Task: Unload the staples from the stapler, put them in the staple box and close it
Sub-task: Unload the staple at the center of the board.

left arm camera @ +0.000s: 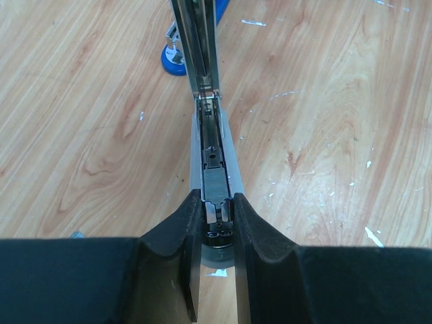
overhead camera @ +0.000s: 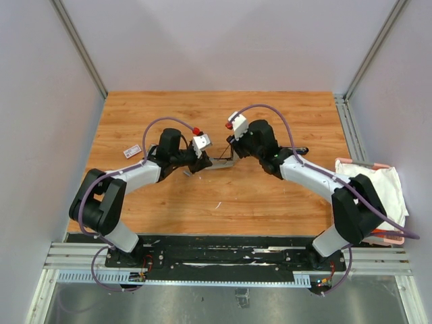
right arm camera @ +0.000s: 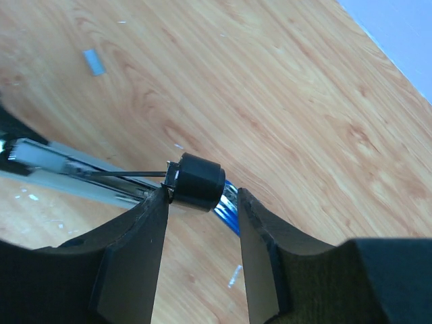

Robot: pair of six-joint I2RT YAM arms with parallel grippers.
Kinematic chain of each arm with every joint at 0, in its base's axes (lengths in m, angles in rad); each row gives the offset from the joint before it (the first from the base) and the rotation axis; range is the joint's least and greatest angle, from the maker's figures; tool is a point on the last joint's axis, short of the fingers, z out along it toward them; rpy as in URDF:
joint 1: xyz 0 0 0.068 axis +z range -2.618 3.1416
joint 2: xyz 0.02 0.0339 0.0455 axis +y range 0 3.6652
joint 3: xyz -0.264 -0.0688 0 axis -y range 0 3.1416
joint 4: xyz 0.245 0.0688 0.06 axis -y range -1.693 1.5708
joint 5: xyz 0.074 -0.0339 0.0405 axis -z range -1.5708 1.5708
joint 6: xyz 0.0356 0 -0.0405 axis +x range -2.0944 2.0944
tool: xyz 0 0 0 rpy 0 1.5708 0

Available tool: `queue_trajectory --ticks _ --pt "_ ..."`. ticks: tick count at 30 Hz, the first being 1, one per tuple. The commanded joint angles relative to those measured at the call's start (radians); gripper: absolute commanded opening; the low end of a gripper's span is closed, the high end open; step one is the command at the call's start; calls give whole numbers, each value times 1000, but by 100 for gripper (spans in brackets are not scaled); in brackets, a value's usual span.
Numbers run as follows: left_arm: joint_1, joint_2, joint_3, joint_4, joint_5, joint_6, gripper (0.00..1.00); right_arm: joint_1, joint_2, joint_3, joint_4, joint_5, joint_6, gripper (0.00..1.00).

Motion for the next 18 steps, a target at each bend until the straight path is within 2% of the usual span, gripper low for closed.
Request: queue_trajectory --ticks 1,14,18 --pt "-17 -40 -20 -22 127 67 0 -92 -16 -11 32 103 28 46" --pt "-16 -56 -6 -87 167 143 0 -227 -22 -20 -25 38 86 46" --pt "-16 -76 -13 -118 209 214 0 -282 -40 -52 -30 -23 85 46"
